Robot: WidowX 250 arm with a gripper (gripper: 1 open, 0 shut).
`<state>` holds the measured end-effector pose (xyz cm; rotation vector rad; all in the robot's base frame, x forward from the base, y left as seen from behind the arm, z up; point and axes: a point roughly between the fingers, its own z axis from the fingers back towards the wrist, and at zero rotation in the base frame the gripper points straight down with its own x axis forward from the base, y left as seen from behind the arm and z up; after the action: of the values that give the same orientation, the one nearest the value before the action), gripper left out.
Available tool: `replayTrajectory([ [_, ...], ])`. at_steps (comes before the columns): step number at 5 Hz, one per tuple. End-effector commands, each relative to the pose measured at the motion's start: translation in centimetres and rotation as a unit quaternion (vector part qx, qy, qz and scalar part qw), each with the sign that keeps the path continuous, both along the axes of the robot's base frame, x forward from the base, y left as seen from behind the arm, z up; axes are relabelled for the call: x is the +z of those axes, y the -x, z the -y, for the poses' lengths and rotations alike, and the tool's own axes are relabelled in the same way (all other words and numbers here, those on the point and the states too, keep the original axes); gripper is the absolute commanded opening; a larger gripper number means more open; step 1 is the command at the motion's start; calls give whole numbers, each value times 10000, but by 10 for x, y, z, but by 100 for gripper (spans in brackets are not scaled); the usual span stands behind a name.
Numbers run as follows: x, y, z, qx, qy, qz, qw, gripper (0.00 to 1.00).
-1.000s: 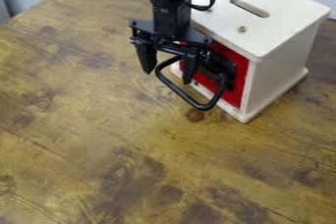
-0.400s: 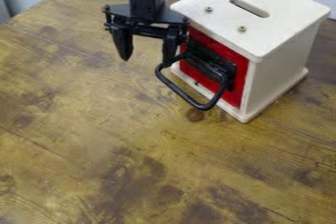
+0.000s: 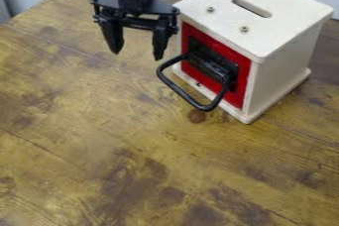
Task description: Close the drawer
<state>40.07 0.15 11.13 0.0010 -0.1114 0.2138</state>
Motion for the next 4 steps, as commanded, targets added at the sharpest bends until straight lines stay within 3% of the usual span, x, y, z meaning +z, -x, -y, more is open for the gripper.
replayTrajectory([
  [1,36,-13,7,-389,-40,465,9982,100],
  [2,18,-14,9,-397,-94,281,9988,100],
  [4,-7,-9,5,-461,-72,221,9987,100],
])
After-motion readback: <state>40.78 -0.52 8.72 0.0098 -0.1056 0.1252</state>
